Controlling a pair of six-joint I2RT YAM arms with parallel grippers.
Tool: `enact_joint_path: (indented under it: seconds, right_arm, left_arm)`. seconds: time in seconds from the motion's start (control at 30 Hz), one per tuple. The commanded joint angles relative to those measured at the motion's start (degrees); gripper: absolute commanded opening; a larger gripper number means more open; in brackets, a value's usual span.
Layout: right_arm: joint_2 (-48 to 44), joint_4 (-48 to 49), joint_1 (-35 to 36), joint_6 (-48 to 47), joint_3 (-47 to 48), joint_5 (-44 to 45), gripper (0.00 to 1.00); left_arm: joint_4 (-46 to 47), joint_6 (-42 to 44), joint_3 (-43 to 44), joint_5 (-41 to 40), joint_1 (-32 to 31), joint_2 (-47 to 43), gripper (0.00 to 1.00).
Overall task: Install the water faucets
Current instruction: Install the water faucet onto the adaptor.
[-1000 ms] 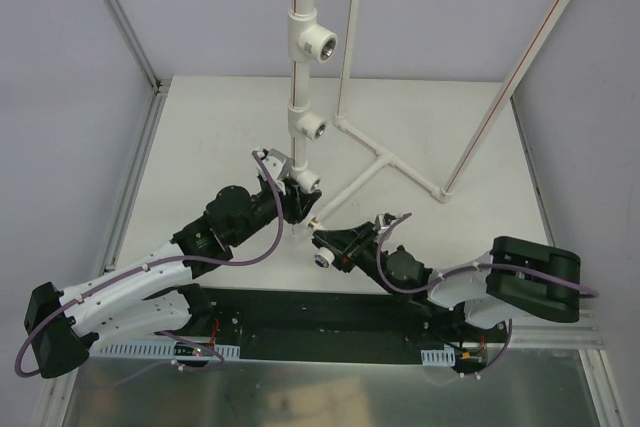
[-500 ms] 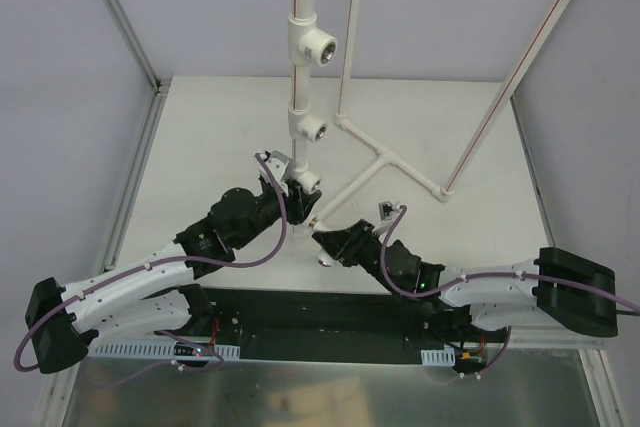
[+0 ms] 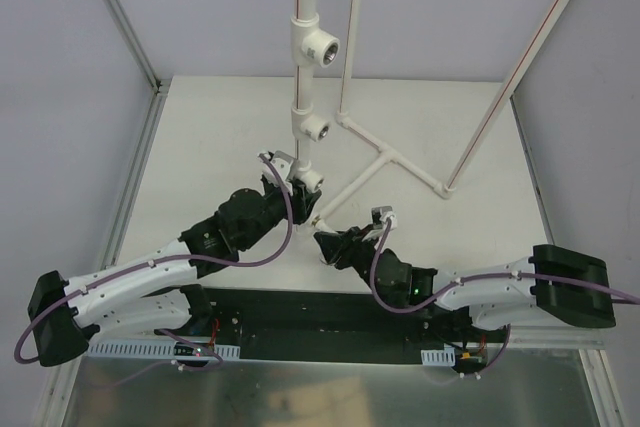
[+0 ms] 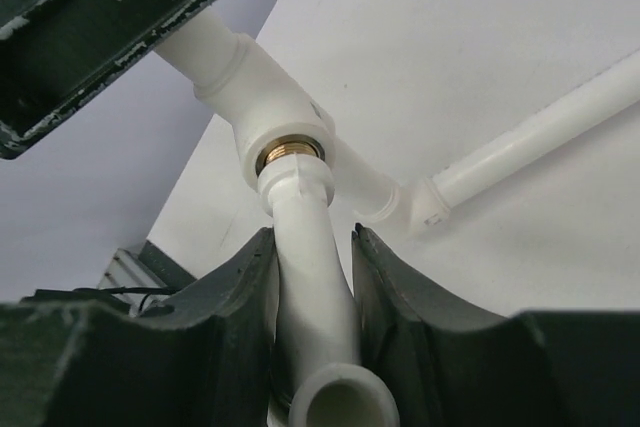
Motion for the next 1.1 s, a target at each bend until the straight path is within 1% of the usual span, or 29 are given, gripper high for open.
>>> enact_joint_path:
  seconds: [0.0,0.07,0.17,0.23,0.33,0.4,0.57,0.67,0.87,1.07]
  right_arm:
    - [4.04,1.48,3.14,-11.37,0.83,-2.55,0.00]
    - [5.36,5.43,4.28,-15.32,-0.05,-0.87,0.00]
    - [6.86,13.95,5.51,-22.79,-2.25,-0.87,0.00]
    - [7.82,18.70,5.78,-27.01,-4.09,-2.61,0.00]
    - [8.09,21.62,5.87,-34.22,-5.24,-6.22,0.00]
    - [7.39,20.67,5.95,-37.39,-5.16,-7.28,0.00]
    - [3.01,10.13,5.87,-45.38,-3.05,-11.05,0.00]
    - [0.63,6.52,5.69,-49.96,-2.96,-13.78,0.00]
    - [-1.84,5.01,2.80,-55.41,-4.71,-19.84,0.00]
    - [-3.86,5.37,-2.04,-54.98,-6.56,-23.01,0.00]
  left_arm:
    - [-2.33,-10.56,3.98,17.60,-7.08,3.60,0.00]
    - [-2.51,-10.56,4.34,17.60,-7.52,4.22,0.00]
    - [-2.60,-10.47,4.60,17.51,-7.87,4.57,0.00]
    - [-2.69,-10.47,4.60,17.77,-7.96,4.48,0.00]
    - [-3.04,-10.30,4.78,17.86,-8.14,4.13,0.00]
    - [-3.13,-10.21,4.78,17.86,-8.23,4.22,0.00]
    - [-3.48,-10.03,4.86,18.30,-8.40,4.22,0.00]
    - [-3.39,-9.77,5.04,18.91,-8.31,4.31,0.00]
    - [-3.13,-9.24,5.57,21.98,-8.31,4.40,0.00]
    - [-2.86,-9.77,4.96,22.69,-8.31,3.26,0.00]
